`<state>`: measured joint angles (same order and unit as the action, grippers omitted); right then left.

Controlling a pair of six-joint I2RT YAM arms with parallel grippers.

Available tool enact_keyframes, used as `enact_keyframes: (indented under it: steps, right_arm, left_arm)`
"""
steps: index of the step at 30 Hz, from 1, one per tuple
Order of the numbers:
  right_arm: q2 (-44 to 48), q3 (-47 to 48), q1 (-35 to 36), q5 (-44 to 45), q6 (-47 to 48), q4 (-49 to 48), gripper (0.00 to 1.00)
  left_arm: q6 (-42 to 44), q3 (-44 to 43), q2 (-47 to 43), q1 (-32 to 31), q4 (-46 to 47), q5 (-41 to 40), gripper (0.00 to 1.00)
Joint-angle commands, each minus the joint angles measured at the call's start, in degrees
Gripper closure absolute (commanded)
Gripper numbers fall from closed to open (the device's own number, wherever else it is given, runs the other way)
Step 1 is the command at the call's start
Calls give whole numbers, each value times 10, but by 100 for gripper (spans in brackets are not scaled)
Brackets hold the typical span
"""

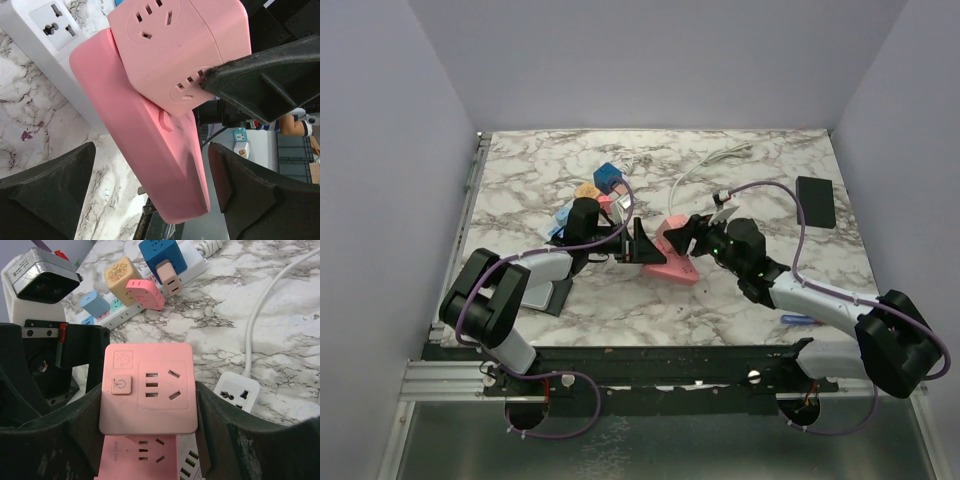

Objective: Pull the plug off the socket
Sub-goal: Remove the plug from the socket.

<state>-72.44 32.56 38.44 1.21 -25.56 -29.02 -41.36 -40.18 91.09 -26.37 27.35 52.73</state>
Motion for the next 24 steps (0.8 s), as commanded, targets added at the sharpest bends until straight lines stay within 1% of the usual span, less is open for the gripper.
enact_keyframes:
  steps: [1,4,6,8,12,16,21,24]
  right_arm:
    - [-3,24,9,14,-15,-62,99]
    - [-2,23,12,22,-16,-62,99]
    - [-1,22,12,32,-14,-62,99]
    - [2,21,12,40,-11,-58,100]
    - [4,20,12,43,-5,-51,99]
    - [2,16,12,43,-10,-43,99]
    - [-19,31,12,60,-25,5,100]
    - [-28,36,11,58,-27,23,100]
  left_arm:
    - [-2,-7,10,-2,7,11,4]
    - [-6,-7,16,-2,9,16,7]
    - [-7,-7,18,-3,9,16,11]
    - [-8,-8,19,-3,9,16,19]
    - [-11,-8,22,-3,10,15,38]
    - [-11,-8,21,-3,12,17,51]
    - [-9,-7,19,-2,14,20,63]
    - [-9,-7,20,-2,15,23,66]
